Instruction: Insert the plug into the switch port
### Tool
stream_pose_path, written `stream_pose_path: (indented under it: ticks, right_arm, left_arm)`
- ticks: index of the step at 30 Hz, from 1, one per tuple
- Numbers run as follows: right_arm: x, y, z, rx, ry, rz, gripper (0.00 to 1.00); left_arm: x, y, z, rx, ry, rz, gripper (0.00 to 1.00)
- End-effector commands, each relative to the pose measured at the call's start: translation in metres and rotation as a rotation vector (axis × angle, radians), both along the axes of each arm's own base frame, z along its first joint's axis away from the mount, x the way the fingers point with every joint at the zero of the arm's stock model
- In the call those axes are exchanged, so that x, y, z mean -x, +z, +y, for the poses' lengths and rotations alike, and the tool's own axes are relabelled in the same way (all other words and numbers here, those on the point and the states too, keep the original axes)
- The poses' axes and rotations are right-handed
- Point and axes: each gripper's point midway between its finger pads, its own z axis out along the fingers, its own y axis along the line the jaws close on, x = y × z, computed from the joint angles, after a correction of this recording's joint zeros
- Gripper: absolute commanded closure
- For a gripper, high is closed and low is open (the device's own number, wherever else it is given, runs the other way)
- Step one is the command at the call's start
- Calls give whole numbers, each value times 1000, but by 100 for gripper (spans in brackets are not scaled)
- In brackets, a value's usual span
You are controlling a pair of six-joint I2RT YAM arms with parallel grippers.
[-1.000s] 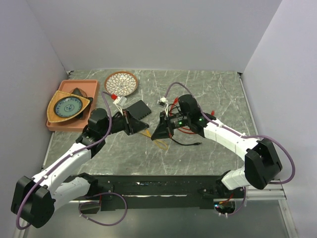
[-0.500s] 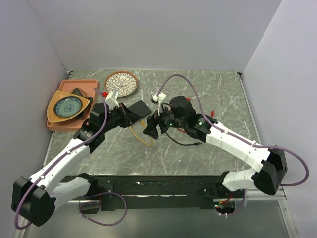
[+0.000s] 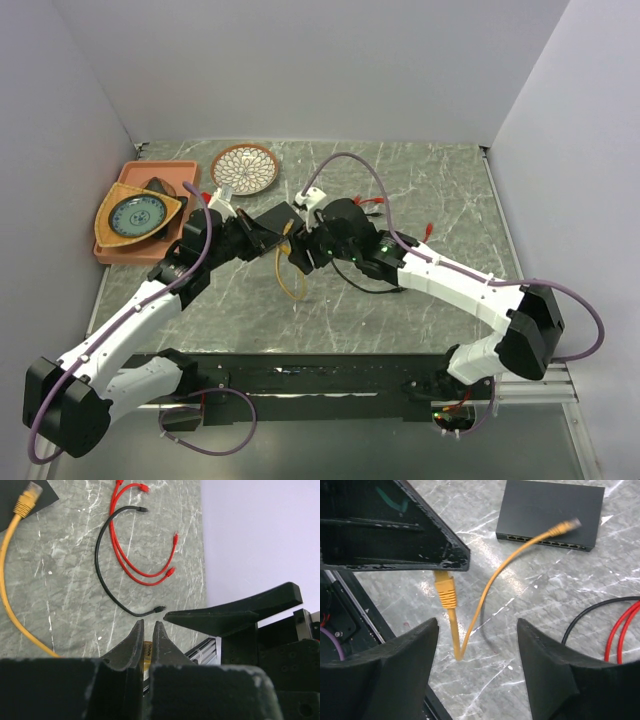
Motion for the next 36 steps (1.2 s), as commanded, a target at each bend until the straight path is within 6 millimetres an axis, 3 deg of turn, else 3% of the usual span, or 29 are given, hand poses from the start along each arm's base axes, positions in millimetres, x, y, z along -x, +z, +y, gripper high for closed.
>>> stream_pose_path:
  ticks: [1,12,15,16,18,22,25,26,28,29,31,32,36]
  right_arm:
    - [-7,41,23,-103,11,-64,40]
    - [-8,27,38,-75,41,-27,59]
    - [-9,26,36,-71,24,-24,72]
    - [-10,26,34,-71,12,-27,86]
    - [-11,30,32,-74,4,-41,100]
    - [-15,33,20,-72,-47,-73,100]
    - [-20,46,-2,-57,-106,-130,100]
    - [-19,63,-13,-77,-123,-167,100]
    - [-20,70,-36,-72,-159,-190,100]
    - [-17,89,-54,-102,-187,-231,100]
    - [-21,97,-86,-96,-250,-256,100]
    - [-15,116,-105,-126,-282,-298,100]
    - [-12,137,-158,-89,-391,-372,100]
  left_arm:
    - [-1,24,-1,46,13,-44,99]
    - [-1,25,0,43,13,-52,99]
    - [-2,25,0,41,16,-50,99]
    - [-2,25,0,41,15,-52,99]
    - [-2,25,-1,41,13,-52,99]
    - [-2,25,0,36,14,-52,99]
    - [-3,29,5,15,40,-64,75]
    - [-7,30,10,1,69,-72,50]
    - [-9,38,16,-9,97,-99,31]
    - [-10,40,18,-15,109,-107,20]
    - [-13,46,24,-30,138,-126,13]
    - [-15,45,26,-43,145,-125,11]
    - [-21,43,28,-86,153,-122,9]
